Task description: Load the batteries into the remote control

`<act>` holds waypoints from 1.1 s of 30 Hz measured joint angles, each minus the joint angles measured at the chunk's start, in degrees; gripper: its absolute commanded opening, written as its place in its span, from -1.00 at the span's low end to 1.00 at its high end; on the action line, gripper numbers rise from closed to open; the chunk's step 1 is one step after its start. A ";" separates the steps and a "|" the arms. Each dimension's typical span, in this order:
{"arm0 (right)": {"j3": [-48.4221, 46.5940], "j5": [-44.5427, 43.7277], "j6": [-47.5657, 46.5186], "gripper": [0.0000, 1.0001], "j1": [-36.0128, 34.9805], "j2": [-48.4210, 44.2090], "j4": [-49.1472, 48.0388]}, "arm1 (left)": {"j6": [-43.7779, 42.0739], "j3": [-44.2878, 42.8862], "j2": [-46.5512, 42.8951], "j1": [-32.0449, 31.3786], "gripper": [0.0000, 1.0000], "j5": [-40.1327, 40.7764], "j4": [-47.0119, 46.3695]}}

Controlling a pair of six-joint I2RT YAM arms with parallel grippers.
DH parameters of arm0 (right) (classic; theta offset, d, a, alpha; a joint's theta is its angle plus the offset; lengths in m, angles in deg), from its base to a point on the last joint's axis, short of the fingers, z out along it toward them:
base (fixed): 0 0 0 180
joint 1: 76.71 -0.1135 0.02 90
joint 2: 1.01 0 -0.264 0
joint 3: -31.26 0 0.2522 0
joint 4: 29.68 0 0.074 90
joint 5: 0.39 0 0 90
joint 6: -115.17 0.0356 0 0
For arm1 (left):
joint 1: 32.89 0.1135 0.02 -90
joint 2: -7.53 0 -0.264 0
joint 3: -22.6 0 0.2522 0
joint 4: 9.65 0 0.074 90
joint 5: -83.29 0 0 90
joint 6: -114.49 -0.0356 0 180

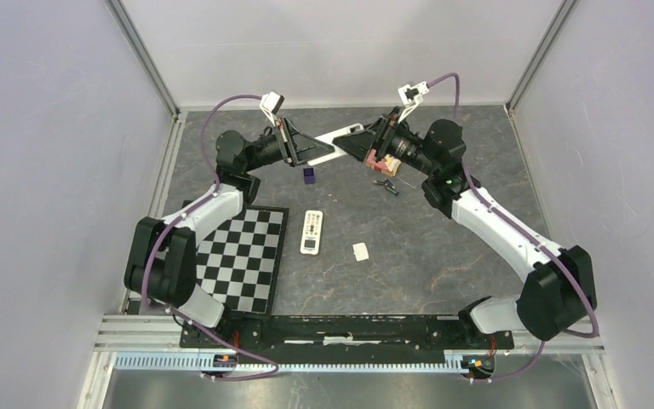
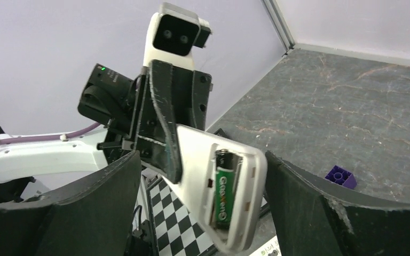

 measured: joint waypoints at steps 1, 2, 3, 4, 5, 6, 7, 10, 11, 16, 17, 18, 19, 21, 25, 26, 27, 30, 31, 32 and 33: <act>0.31 -0.04 -0.09 0.71 0.09 -0.70 -0.04 | -0.11 0.02 0.00 -0.07 -0.96 -0.02 0.11; 0.50 -0.07 -0.17 0.71 0.13 -1.31 -0.04 | -0.17 0.20 0.00 -0.02 -0.96 -0.02 0.17; 0.68 -0.09 -0.17 0.71 0.20 -1.86 -0.11 | -0.17 0.44 0.00 -0.02 -0.96 -0.02 0.11; 1.01 -0.07 -0.17 0.72 0.46 -2.45 -0.22 | -0.15 0.63 0.00 0.04 -0.96 -0.04 0.07; 1.27 0.02 -0.15 0.72 0.59 -2.82 -0.20 | -0.15 0.74 0.00 0.04 -0.96 -0.09 0.00; 1.60 0.26 0.00 0.71 0.81 -3.08 -0.22 | -0.04 0.79 0.00 0.04 -0.96 -0.07 -0.33; 1.86 0.48 0.09 0.69 1.03 -3.30 -0.22 | 0.15 0.81 0.00 0.02 -0.96 -0.07 -0.61; 3.10 1.42 0.57 0.48 2.05 -3.98 -0.37 | 1.33 1.16 0.00 0.04 -0.96 -0.09 -2.05; 3.50 1.62 0.92 0.39 2.54 -4.15 -0.37 | 1.73 1.31 0.00 0.04 -0.96 -0.09 -2.56; 4.24 1.86 3.72 0.21 4.04 -4.22 -0.87 | 2.93 3.04 -0.44 0.07 -0.96 -0.09 -3.43; 4.28 1.88 4.31 0.20 4.13 -4.22 -1.25 | 2.97 3.50 -0.61 0.07 -0.96 -0.07 -3.45; 4.42 1.86 4.72 0.19 4.15 -4.26 -1.86 | 3.02 3.89 -0.76 0.07 -0.96 -0.07 -3.41; 4.59 1.84 5.20 0.17 4.15 -4.31 -2.40 | 3.02 4.17 -0.94 0.07 -0.96 -0.07 -3.43; 4.72 1.86 6.16 0.08 4.15 -4.37 -3.26 | 3.06 4.50 -1.40 0.07 -0.96 0.00 -3.45; 4.72 2.38 7.37 -0.09 4.13 -4.37 -4.09 | 3.15 4.59 -2.23 0.07 -0.96 0.02 -3.91; 4.72 2.54 7.50 -0.12 4.15 -4.37 -4.20 | 3.19 4.59 -2.36 0.07 -0.96 0.02 -4.04; 4.72 2.71 7.63 -0.12 4.15 -4.37 -4.26 | 3.21 4.59 -2.40 0.07 -0.96 0.02 -4.28; 4.76 2.91 7.78 -0.20 4.15 -4.37 -4.31 | 3.26 4.59 -2.43 0.07 -0.96 0.02 -4.35; 4.76 2.91 7.76 -0.22 4.15 -4.37 -4.31 | 3.28 4.59 -2.43 0.07 -0.96 0.02 -4.37; 4.81 2.91 7.76 -0.23 4.15 -4.37 -4.33 | 3.30 4.59 -2.43 0.07 -0.95 0.00 -4.46; 4.87 2.93 7.76 -0.24 4.15 -4.37 -4.33 | 3.39 4.59 -2.43 0.07 -0.95 0.00 -4.57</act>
